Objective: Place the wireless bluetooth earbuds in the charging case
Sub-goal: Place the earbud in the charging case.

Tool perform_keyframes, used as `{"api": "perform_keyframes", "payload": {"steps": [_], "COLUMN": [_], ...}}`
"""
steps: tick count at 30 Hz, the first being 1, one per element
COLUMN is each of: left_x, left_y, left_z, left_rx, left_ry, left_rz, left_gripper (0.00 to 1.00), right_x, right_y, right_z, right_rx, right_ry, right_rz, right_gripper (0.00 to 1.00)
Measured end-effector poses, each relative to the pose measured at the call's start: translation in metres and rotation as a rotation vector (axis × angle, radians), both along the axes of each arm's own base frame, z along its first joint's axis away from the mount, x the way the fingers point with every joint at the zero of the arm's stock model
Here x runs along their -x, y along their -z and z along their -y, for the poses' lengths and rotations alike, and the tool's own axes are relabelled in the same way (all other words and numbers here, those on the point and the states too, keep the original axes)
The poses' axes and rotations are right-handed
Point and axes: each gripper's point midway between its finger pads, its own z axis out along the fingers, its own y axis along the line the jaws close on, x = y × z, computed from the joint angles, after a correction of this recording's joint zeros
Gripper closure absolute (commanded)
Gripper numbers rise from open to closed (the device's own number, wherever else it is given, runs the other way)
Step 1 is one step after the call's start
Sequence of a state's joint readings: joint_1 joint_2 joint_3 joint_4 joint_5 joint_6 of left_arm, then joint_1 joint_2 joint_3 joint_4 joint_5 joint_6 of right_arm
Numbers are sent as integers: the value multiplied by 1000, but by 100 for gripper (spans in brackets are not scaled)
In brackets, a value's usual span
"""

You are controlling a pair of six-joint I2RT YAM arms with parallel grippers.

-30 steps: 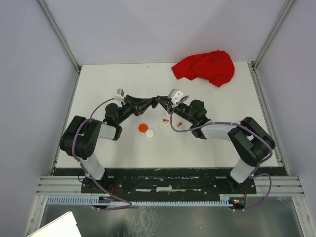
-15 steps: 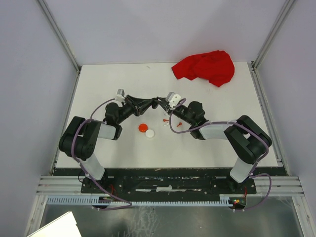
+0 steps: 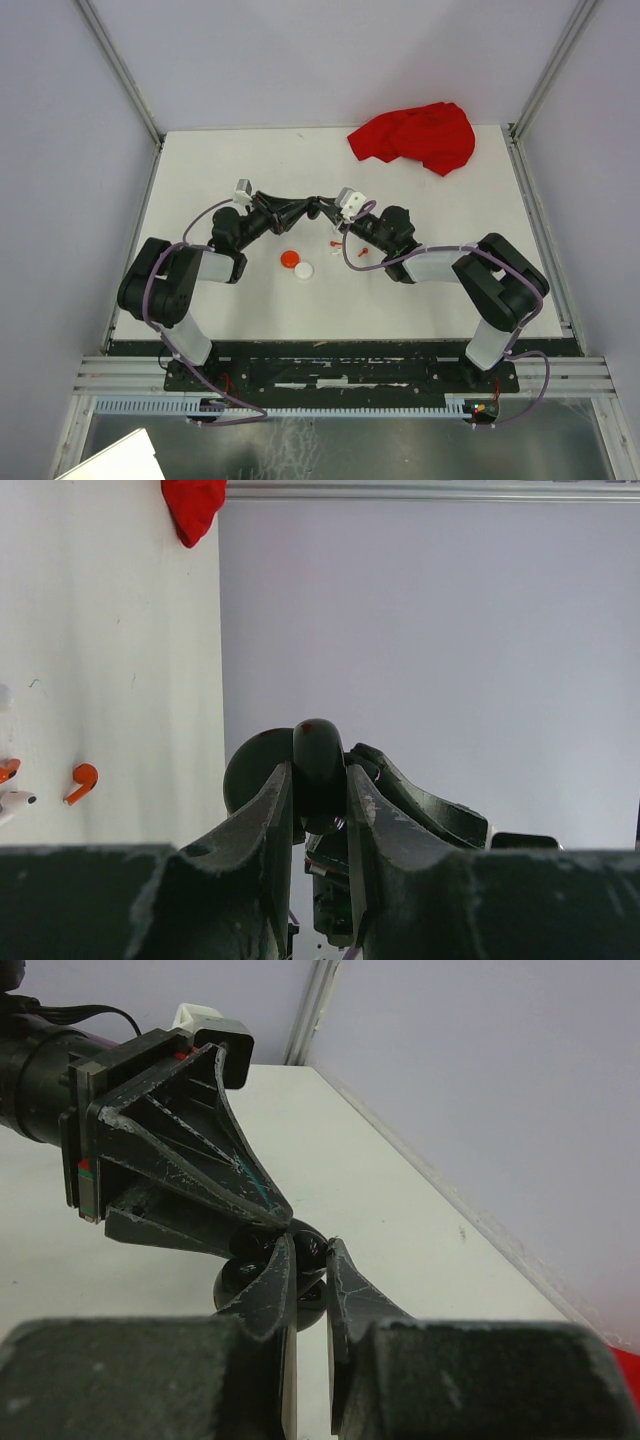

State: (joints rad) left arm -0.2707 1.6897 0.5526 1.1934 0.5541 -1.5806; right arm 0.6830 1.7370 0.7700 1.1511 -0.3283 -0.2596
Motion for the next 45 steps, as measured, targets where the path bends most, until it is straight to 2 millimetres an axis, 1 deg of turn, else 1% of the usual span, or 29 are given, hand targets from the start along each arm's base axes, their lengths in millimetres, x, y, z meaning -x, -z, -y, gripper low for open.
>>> {"api": "perform_keyframes", "payload": {"steps": [15, 45], "left_x": [0, -1], "left_y": [1, 2], "left_z": [0, -1], "left_rx": [-2, -2], "left_ry": [-1, -6], "left_rz": [-8, -13], "left_gripper": [97, 97], "right_x": [3, 6], "right_y": [8, 11], "right_z": [-3, -2], "right_rx": [11, 6], "right_ry": [-8, 1], "right_rz": [-13, -13], "right_gripper": [98, 98]}}
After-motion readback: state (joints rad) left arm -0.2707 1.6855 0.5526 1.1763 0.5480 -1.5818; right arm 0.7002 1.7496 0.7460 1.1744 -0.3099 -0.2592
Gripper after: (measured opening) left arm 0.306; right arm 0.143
